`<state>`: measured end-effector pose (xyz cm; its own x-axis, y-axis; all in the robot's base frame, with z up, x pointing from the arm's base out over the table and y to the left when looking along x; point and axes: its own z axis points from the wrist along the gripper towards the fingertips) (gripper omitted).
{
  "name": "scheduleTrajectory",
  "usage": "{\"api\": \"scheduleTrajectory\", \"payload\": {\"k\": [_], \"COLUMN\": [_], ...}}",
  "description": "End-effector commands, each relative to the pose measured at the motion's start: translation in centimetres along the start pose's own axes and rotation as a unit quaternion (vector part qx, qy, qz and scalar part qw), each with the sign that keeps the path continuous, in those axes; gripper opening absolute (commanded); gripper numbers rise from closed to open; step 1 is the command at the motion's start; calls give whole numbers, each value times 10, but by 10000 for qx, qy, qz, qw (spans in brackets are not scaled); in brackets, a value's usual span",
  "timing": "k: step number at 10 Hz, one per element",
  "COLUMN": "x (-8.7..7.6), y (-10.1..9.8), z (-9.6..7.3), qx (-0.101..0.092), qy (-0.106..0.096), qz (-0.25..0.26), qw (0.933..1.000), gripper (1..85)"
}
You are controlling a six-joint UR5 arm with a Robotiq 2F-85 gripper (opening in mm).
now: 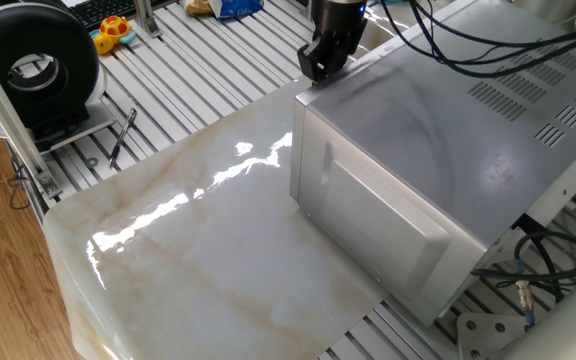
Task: Open the microwave door
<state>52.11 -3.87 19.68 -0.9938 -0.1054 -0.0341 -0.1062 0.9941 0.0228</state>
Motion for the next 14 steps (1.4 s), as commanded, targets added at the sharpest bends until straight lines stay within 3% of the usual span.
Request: {"api": "scheduleTrajectory", "payload": {"k": [1,10,12,13,14], "x": [8,8,8,9,0], "y": [3,2,3,3,32], "z": [3,0,1,-1,1], "qx": [-81,-25,-4,269,-306], "qy": [2,68,108,171,44], "qz": [123,221,298,401,542], "qw": [9999,9997,9995,9987,9981], "gripper": [390,287,110,27,27]}}
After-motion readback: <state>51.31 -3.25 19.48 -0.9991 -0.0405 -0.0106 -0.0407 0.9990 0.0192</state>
